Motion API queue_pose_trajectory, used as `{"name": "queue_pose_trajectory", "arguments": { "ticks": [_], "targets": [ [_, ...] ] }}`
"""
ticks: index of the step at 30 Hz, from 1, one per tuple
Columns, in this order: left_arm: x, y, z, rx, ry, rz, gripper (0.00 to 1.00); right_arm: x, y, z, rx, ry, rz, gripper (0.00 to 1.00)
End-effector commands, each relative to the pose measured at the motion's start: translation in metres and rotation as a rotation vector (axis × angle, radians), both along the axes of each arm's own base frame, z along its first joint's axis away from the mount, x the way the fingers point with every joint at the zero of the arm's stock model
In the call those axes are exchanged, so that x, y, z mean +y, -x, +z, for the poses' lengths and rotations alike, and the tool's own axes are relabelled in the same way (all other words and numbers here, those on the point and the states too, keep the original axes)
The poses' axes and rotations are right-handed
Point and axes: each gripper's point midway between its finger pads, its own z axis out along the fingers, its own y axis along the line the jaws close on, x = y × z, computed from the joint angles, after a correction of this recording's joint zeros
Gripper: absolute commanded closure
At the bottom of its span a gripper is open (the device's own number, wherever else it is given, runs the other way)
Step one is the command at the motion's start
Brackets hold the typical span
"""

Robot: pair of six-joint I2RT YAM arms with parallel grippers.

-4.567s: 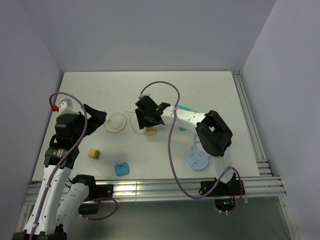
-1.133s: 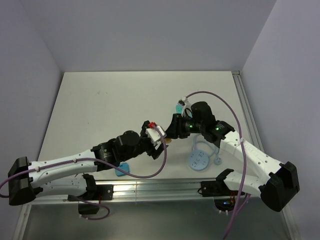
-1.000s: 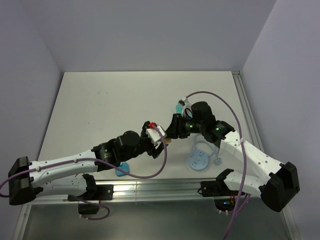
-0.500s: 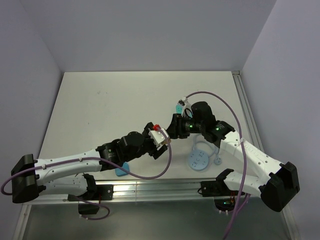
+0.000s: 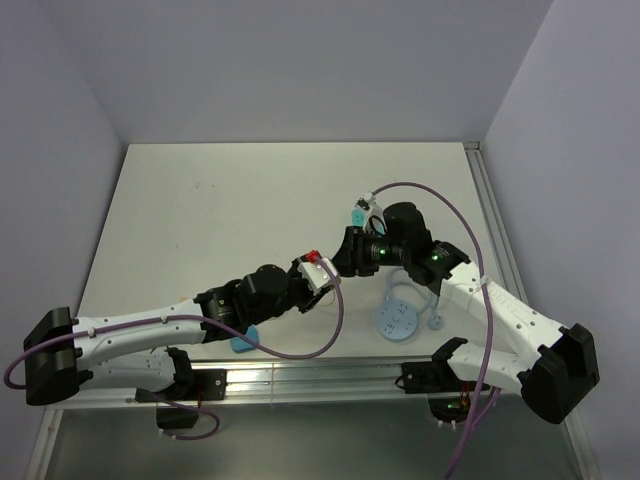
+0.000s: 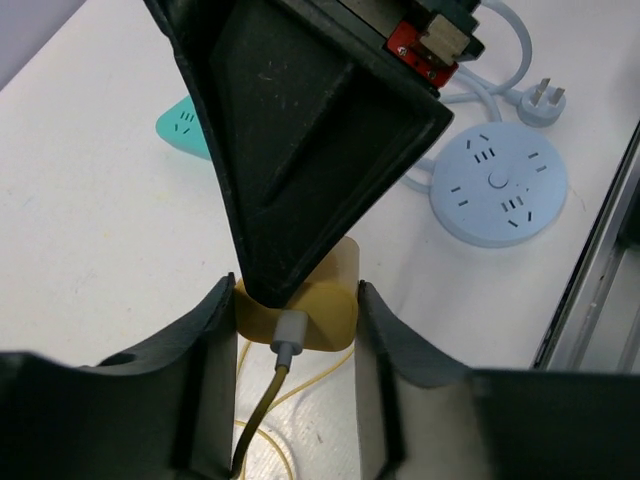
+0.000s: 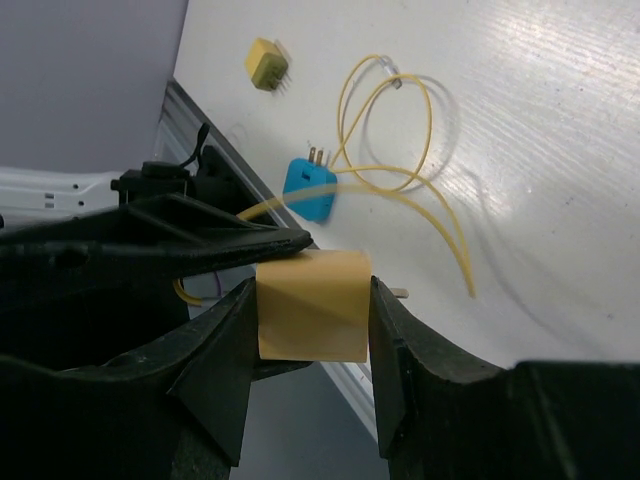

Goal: Insert the plug

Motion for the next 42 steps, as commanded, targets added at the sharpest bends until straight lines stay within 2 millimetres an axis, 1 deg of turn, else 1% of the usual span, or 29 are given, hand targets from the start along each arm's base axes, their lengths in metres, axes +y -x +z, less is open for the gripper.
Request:
{"name": "queue_pose_trajectory", "arguments": {
  "ticks": [1, 2, 3, 4, 8, 10, 11, 13, 14, 15, 17, 19, 20, 22, 24, 25, 26, 27, 28, 29, 30, 31, 32, 33, 34, 36, 37, 40, 42],
  "targets": [
    [-0.001, -0.003, 0.014, -0.027, 0.062, 0.013, 0.71, 0.003, 0.001, 0.018, -0.044, -0.060, 0.014, 1.00],
    [0.001, -0.005, 0.013, -0.022, 0.065, 0.019, 0.93, 0.003, 0.000, 0.017, -0.041, -0.060, 0.012, 1.00],
    [0.003, -0.006, 0.018, -0.025, 0.081, 0.026, 1.00, 0.003, 0.001, 0.017, -0.038, -0.058, 0.012, 0.98],
    [0.003, -0.006, 0.019, -0.021, 0.089, 0.024, 1.00, 0.002, -0.001, 0.016, -0.040, -0.053, 0.003, 0.94],
    [0.008, -0.009, 0.028, -0.022, 0.124, 0.030, 1.00, -0.001, -0.005, 0.017, -0.055, -0.032, -0.019, 0.53],
    [0.009, -0.009, 0.031, -0.016, 0.142, 0.024, 1.00, -0.002, -0.005, 0.017, -0.055, -0.022, -0.025, 0.49],
    [0.011, -0.011, 0.031, -0.016, 0.145, 0.026, 1.00, -0.004, -0.010, 0.020, -0.074, -0.010, -0.043, 0.43],
    [0.015, -0.014, 0.035, -0.012, 0.156, 0.035, 1.00, -0.012, -0.012, 0.017, -0.083, 0.040, -0.068, 0.37],
    [0.016, -0.017, 0.036, -0.010, 0.152, 0.044, 1.00, -0.017, -0.020, 0.020, -0.103, 0.064, -0.106, 0.32],
    [0.018, -0.019, 0.033, -0.003, 0.135, 0.051, 1.00, -0.022, -0.019, 0.019, -0.096, 0.083, -0.114, 0.30],
    [0.020, -0.021, 0.037, 0.000, 0.143, 0.047, 1.00, -0.039, -0.034, 0.023, -0.123, 0.099, -0.175, 0.24],
    [0.020, -0.024, 0.044, 0.005, 0.175, 0.025, 1.00, -0.057, -0.047, 0.019, -0.138, 0.140, -0.224, 0.22],
    [0.018, -0.026, 0.049, 0.007, 0.183, 0.014, 1.00, -0.077, -0.063, 0.018, -0.143, 0.172, -0.299, 0.22],
    [0.020, -0.036, 0.051, 0.013, 0.165, 0.007, 1.00, -0.103, -0.081, 0.000, -0.132, 0.283, -0.377, 0.22],
    [0.013, -0.046, 0.062, -0.004, 0.154, -0.022, 1.00, -0.133, -0.101, -0.007, -0.126, 0.370, -0.481, 0.24],
    [0.011, -0.053, 0.075, -0.009, 0.163, -0.054, 1.00, -0.140, -0.110, -0.017, -0.113, 0.413, -0.495, 0.26],
    [0.008, -0.063, 0.070, 0.004, 0.139, -0.056, 1.00, -0.150, -0.117, -0.021, -0.105, 0.432, -0.526, 0.26],
    [0.007, -0.072, 0.072, -0.006, 0.124, -0.057, 1.00, -0.156, -0.122, -0.026, -0.093, 0.452, -0.540, 0.27],
    [0.009, -0.086, 0.087, -0.023, 0.128, -0.044, 1.00, -0.161, -0.131, -0.036, -0.067, 0.476, -0.553, 0.27],
    [0.002, -0.094, 0.079, -0.008, 0.105, -0.056, 1.00, -0.165, -0.136, -0.041, -0.052, 0.482, -0.560, 0.28],
    [0.000, -0.102, 0.081, -0.018, 0.094, -0.060, 1.00, -0.173, -0.144, -0.044, -0.044, 0.481, -0.582, 0.28],
    [-0.001, -0.112, 0.095, -0.040, 0.108, -0.051, 1.00, -0.174, -0.151, -0.053, -0.014, 0.487, -0.575, 0.28],
    [-0.006, -0.120, 0.088, -0.032, 0.094, -0.058, 1.00, -0.176, -0.156, -0.057, -0.003, 0.488, -0.580, 0.28],
    [-0.009, -0.124, 0.088, -0.042, 0.083, -0.068, 1.00, -0.181, -0.163, -0.066, 0.033, 0.486, -0.596, 0.28],
    [-0.012, -0.131, 0.099, -0.060, 0.089, -0.075, 1.00, -0.182, -0.169, -0.066, 0.039, 0.472, -0.603, 0.27],
    [-0.019, -0.140, 0.084, -0.031, 0.044, -0.098, 1.00, -0.178, -0.178, -0.067, 0.057, 0.418, -0.595, 0.27],
    [-0.020, -0.148, 0.090, -0.043, 0.046, -0.097, 1.00, -0.181, -0.184, -0.071, 0.088, 0.401, -0.617, 0.27],
    [-0.023, -0.162, 0.072, -0.051, -0.019, -0.127, 1.00, -0.174, -0.190, -0.077, 0.128, 0.345, -0.627, 0.26],
    [-0.025, -0.163, 0.065, -0.053, -0.048, -0.164, 1.00, -0.174, -0.194, -0.081, 0.146, 0.318, -0.665, 0.25]
  ]
}}
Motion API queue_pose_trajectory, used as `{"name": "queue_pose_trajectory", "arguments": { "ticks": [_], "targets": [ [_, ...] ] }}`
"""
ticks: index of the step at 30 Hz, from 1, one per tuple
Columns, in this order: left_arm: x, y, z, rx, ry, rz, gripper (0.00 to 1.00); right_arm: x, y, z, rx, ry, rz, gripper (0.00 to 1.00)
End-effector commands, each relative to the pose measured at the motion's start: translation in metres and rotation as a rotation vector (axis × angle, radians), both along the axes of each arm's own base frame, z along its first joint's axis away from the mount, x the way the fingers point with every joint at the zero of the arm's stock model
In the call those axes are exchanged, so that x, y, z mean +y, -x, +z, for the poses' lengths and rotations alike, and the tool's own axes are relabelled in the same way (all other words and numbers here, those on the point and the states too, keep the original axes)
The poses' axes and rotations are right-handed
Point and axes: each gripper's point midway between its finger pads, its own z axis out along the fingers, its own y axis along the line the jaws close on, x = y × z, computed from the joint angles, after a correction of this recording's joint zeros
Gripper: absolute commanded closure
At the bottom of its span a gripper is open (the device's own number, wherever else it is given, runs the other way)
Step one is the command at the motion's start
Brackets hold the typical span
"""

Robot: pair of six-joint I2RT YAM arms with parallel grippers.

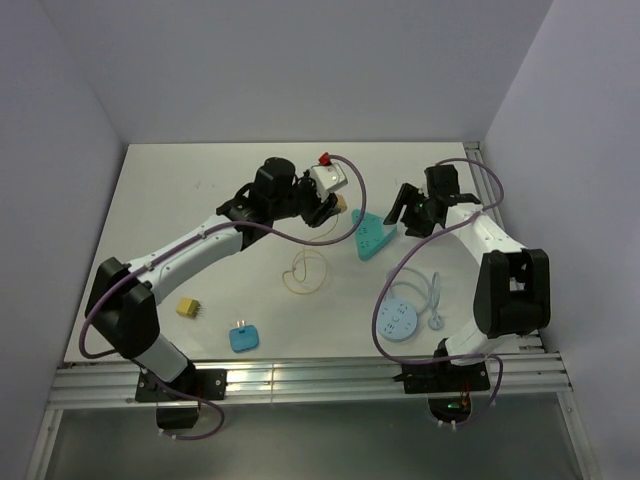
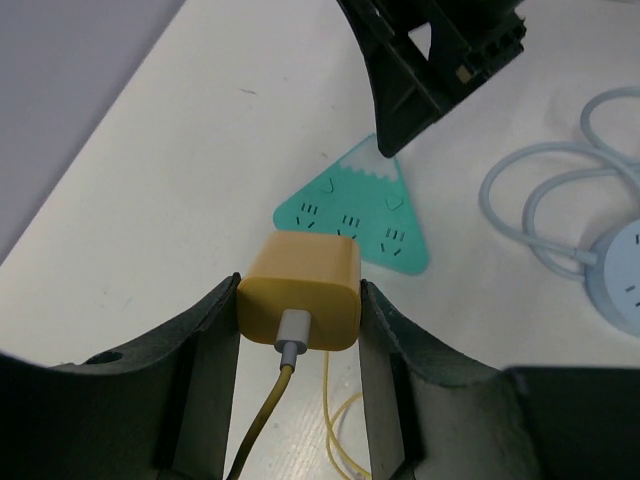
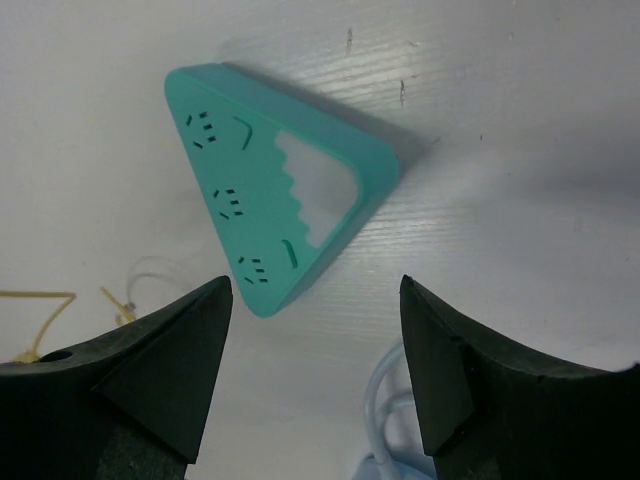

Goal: Insert the plug

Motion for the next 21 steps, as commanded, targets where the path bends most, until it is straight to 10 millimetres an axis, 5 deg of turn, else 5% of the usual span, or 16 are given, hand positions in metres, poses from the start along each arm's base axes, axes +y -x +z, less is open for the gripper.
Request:
{"name": "queue_pose_trajectory", "arguments": {
  "ticks": [1, 11, 18, 21],
  "targets": [
    [-0.003, -0.009, 0.008, -0.059, -0.033, -0.089, 1.00, 0.006, -0.022, 0.017, -0.078, -0.080, -0.052, 0.24],
    [0.022, -0.065, -0.022, -0.084, -0.221, 0.006, 1.00, 0.004, -0.035, -0.016, -0.021, -0.137, -0.072, 0.23],
    [0.076, -0.117, 0.006, -0.140, -0.206, 0.197, 1.00, 0.003, -0.043, -0.031, 0.004, -0.134, -0.066, 0.26],
    [0.075, -0.118, 0.012, -0.150, -0.205, 0.167, 1.00, 0.005, -0.046, -0.038, 0.010, -0.146, -0.061, 0.28]
  ]
}}
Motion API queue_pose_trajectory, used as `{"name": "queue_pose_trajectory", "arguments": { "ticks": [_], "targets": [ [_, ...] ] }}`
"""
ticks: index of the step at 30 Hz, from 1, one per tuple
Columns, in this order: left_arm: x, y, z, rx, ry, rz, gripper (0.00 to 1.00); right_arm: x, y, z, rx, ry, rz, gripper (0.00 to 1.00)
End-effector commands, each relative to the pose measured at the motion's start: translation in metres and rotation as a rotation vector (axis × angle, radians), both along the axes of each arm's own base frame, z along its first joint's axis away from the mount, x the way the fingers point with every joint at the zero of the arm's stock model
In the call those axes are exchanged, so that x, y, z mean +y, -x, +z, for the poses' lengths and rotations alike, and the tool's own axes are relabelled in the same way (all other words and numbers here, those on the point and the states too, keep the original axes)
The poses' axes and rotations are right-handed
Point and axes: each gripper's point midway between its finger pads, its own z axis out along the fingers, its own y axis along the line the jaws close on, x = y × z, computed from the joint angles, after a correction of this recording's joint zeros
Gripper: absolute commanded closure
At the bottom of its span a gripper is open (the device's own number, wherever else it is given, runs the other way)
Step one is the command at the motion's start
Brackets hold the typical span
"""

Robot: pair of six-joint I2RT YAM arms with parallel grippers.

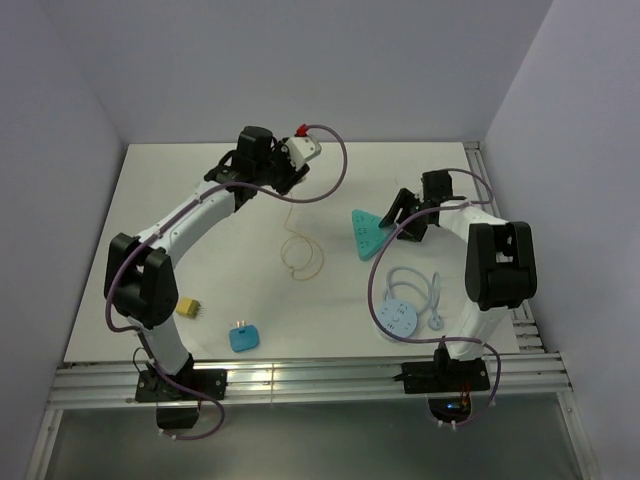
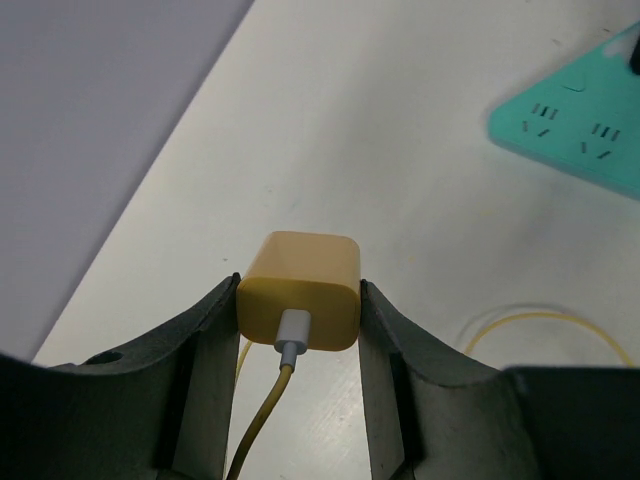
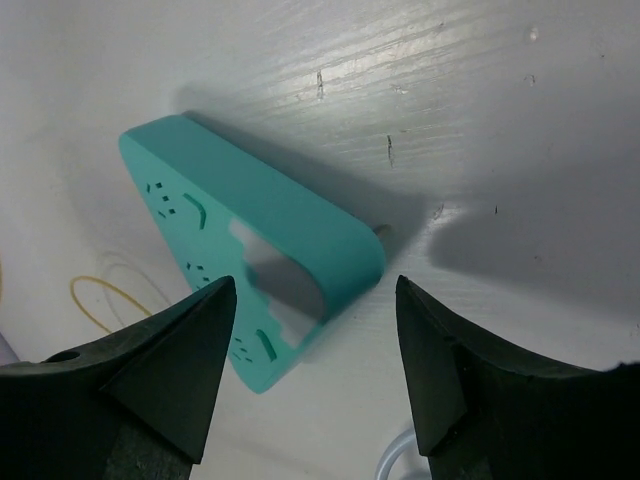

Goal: Insert the plug

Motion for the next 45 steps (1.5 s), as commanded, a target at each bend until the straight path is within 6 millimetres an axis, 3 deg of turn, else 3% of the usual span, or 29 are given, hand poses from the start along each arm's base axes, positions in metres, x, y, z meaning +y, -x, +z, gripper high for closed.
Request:
{"name": "queue_pose_trajectory", "arguments": {
  "ticks": [1, 5, 8, 11, 13, 14, 18, 26, 33, 37, 45],
  "targets": [
    [-0.006, -0.013, 0.038, -0.098, 0.030, -0.035, 1.00, 0.001, -0.021, 0.007, -0.056, -0.021, 0.004, 0.28],
    [-0.030, -0.005, 0.020, -0.014, 0.071, -0.134, 1.00, 0.002, -0.025, 0.000, -0.060, -0.027, 0.020, 0.32],
    [-0.053, 0.003, 0.005, 0.024, 0.111, -0.195, 1.00, 0.003, -0.025, -0.003, -0.065, -0.024, 0.038, 0.43],
    [-0.071, 0.006, 0.004, 0.037, 0.168, -0.247, 1.00, 0.003, -0.027, -0.005, -0.071, -0.021, 0.050, 0.50],
    [-0.078, 0.004, -0.007, 0.063, 0.166, -0.254, 1.00, 0.004, -0.027, -0.005, -0.078, -0.026, 0.061, 0.63],
    [-0.081, 0.001, -0.003, 0.055, 0.169, -0.254, 1.00, 0.004, -0.026, -0.007, -0.077, -0.025, 0.066, 0.73],
    [-0.104, -0.001, -0.030, 0.081, 0.130, -0.222, 1.00, 0.006, -0.026, -0.011, -0.073, -0.031, 0.084, 1.00],
    [-0.123, 0.002, -0.065, 0.122, 0.144, -0.139, 1.00, 0.007, -0.015, -0.020, -0.052, -0.035, 0.077, 1.00],
    [-0.128, -0.003, -0.074, 0.177, 0.124, -0.119, 1.00, 0.005, -0.017, -0.023, -0.041, -0.022, 0.068, 1.00],
    [-0.125, 0.000, -0.092, 0.201, 0.085, -0.114, 1.00, 0.003, -0.016, -0.024, -0.027, -0.006, 0.063, 1.00],
    [-0.129, 0.002, -0.099, 0.188, 0.077, -0.116, 1.00, 0.008, -0.017, -0.024, -0.006, -0.014, 0.075, 1.00]
  ]
}}
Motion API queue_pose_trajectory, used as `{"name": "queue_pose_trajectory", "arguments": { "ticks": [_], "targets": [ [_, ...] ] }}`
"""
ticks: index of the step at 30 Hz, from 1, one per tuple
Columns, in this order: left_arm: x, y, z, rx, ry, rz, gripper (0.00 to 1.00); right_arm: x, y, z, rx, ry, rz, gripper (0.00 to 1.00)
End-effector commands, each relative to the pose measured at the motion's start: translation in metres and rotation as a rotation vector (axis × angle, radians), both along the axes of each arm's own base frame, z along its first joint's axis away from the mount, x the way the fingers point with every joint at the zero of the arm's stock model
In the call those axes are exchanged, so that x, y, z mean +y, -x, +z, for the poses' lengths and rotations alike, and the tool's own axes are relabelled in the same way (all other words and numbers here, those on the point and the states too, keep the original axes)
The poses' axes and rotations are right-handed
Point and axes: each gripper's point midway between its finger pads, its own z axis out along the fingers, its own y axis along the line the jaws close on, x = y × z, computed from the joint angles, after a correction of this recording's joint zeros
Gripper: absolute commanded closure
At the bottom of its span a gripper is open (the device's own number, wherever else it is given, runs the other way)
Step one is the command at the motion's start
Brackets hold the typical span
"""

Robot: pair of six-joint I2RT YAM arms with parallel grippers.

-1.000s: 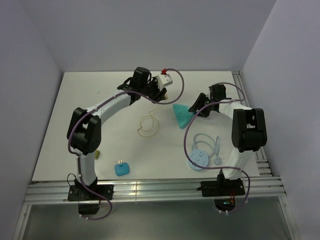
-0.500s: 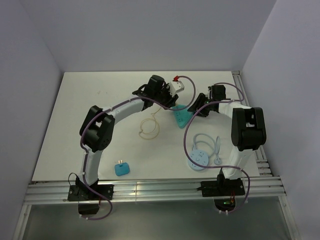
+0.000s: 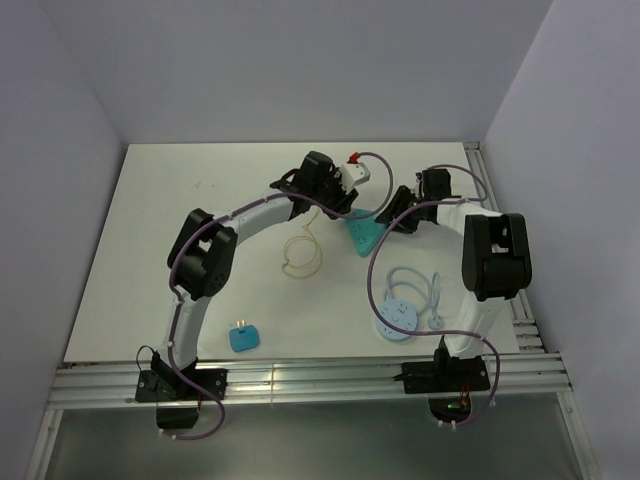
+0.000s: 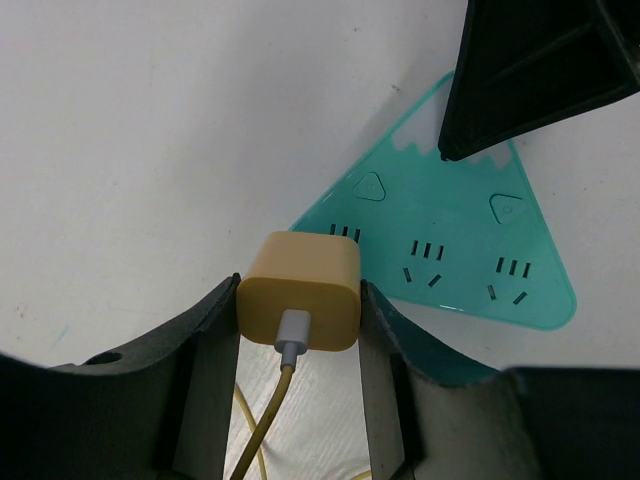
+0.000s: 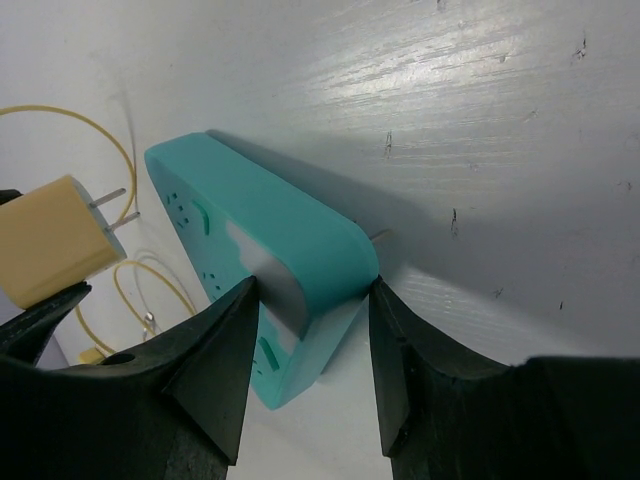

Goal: Insert the plug

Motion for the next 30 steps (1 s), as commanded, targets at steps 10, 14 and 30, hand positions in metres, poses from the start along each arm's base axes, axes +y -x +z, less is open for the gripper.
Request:
{"name": "queue_pose_trajectory", "arguments": {
  "ticks": [10, 14, 30],
  "targets": [
    [-0.016, 0.001, 0.003, -0.041, 0.012, -0.014, 1.00, -0.007, 0.005, -0.016, 0.059, 0.084, 0.005, 1.00],
    [-0.019, 0.001, 0.001, -0.032, 0.022, -0.017, 1.00, -0.007, 0.006, -0.018, 0.062, 0.084, 0.009, 1.00],
    [-0.025, -0.001, -0.009, 0.001, -0.015, -0.020, 1.00, -0.003, 0.007, -0.019, 0.069, 0.092, 0.018, 1.00]
  ]
}}
